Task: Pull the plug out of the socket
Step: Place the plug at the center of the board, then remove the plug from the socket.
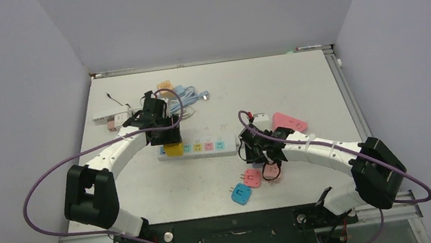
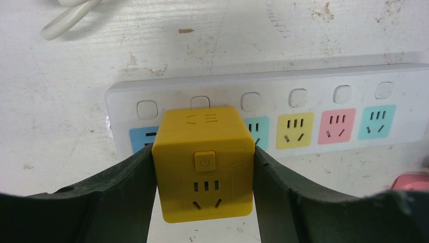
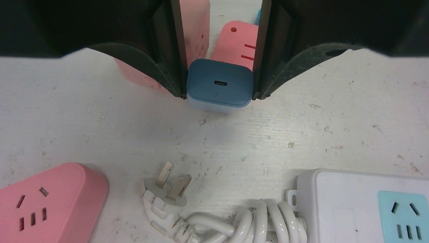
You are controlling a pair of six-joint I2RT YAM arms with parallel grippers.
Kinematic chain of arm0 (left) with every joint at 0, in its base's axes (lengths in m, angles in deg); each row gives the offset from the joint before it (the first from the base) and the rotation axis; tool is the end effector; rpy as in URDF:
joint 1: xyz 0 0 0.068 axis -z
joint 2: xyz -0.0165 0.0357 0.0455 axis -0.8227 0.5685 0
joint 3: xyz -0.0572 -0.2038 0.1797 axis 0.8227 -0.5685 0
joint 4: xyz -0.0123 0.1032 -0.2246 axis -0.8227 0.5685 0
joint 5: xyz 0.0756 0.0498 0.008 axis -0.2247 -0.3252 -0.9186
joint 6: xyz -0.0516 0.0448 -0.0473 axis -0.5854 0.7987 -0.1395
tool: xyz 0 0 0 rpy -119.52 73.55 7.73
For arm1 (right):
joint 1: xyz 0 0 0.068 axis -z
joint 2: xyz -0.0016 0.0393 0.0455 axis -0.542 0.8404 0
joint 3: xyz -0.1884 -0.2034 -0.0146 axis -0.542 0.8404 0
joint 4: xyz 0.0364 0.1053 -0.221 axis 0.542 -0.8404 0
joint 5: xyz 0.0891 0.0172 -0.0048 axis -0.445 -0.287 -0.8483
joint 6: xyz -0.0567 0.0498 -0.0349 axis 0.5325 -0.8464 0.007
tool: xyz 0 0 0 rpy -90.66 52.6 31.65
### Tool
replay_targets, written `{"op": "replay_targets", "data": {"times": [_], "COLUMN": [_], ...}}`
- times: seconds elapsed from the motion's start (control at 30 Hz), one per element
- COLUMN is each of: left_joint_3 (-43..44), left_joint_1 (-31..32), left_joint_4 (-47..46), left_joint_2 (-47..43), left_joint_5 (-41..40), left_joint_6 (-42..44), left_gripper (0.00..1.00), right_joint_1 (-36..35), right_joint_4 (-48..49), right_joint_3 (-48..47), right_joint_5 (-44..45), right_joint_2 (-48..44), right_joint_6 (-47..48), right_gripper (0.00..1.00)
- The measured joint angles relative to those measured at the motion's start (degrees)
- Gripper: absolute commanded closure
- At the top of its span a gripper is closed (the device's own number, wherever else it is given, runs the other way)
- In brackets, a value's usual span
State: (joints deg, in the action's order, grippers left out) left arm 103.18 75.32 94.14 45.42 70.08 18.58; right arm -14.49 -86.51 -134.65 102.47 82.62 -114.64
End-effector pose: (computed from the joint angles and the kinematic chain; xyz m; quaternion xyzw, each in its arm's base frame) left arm 0.2939 -0.1078 0.2019 0.0203 0.9649 -0.0906 0.2456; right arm 0.1864 0.1776 0.1785 0.0062 0.9727 0.0686 0.2216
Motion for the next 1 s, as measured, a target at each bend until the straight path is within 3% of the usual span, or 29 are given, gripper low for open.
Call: {"op": "replay_targets", "data": {"times": [0.27,0.47,0.63,0.87,1.0], "left_joint_3": [0.0,-0.02,-0.02,-0.09,-0.26], "left_joint_1": [0.0,0.0,-0.04,-0.09,-0.04], "left_joint_4": [0.0,0.0,0.0,0.07,0.46], "left_joint_2": [0.0,0.0,0.0,0.0,0.0], "left_joint_5": [0.09,0.2,0.31,0.76,2.32], "left_joint_6": [0.02,0.04,0.09,-0.07,-0.46], "left_gripper": [0.84,0.73,0.57,0.23,0.14], "right_joint_1": [-0.04,-0.04,-0.13,-0.42,-0.42], "right_joint_4": [-0.44,-0.61,-0.9,-1.14,-1.09], "right_joint_3": [-0.68,-1.18,-1.46,-2.03,-2.03], "right_joint_5": [0.13,0.5,0.96,1.99,2.73], "right_joint_2": [0.02,0.0,0.0,-1.07,-3.87], "right_joint_6": [0.0,0.02,0.0,-0.24,-0.42], "right_gripper": [0.37,0.29,0.22,0.14,0.11]}}
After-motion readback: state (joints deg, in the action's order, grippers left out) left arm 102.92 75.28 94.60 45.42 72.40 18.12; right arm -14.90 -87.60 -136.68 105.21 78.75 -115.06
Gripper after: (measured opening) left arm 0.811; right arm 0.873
